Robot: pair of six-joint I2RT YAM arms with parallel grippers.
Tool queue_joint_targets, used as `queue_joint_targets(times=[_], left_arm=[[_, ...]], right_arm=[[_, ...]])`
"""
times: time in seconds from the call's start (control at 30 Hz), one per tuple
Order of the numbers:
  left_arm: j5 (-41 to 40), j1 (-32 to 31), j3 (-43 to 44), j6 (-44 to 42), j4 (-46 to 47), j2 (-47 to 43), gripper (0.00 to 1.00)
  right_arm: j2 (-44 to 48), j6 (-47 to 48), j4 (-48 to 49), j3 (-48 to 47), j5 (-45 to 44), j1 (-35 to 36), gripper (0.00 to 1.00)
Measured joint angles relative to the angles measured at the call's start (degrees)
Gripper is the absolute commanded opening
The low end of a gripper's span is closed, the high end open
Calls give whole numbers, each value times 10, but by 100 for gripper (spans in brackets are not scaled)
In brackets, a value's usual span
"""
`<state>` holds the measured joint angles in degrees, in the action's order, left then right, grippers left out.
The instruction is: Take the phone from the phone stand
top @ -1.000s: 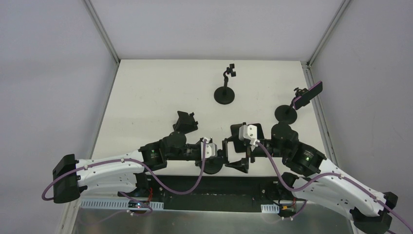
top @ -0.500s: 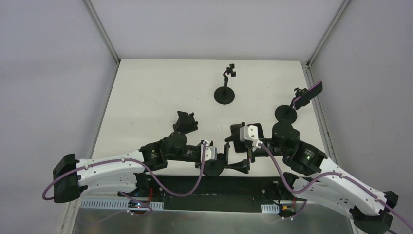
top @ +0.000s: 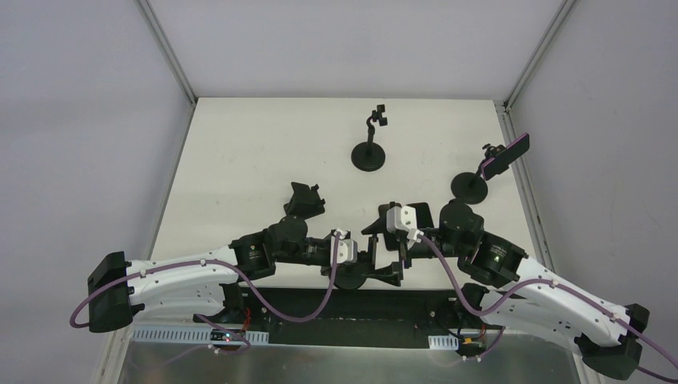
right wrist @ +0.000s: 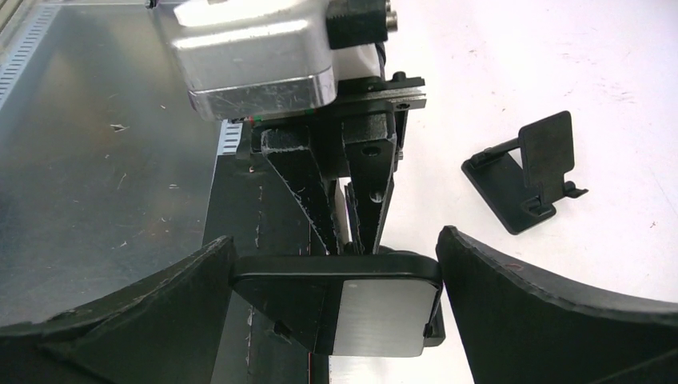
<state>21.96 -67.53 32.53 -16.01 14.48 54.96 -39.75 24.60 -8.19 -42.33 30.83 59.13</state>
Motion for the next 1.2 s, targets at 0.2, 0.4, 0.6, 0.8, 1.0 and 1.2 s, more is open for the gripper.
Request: queue_joint_targets(times=[0.2,0.4,0.6,0.8,1.0,1.2], left_arm=[[0,0,0,0,0,0,0],[0,0,0,1,0,0,0],[1,0,0,1,0,0,1],[0,0,0,9,-5,0,97],[1,0,0,12,-7,0,99],[1,0,0,16,-5,0,99]], right_arm=[[5,0,2,15,-6,0,94],[9,0,2,16,-7,0,80],[8,6,5,16,-8,0,41],[1,3,15,16,-16,0,0],[-3,-23,55,31,-45,0,0],[-4,-57,86,44,-87,0,0]])
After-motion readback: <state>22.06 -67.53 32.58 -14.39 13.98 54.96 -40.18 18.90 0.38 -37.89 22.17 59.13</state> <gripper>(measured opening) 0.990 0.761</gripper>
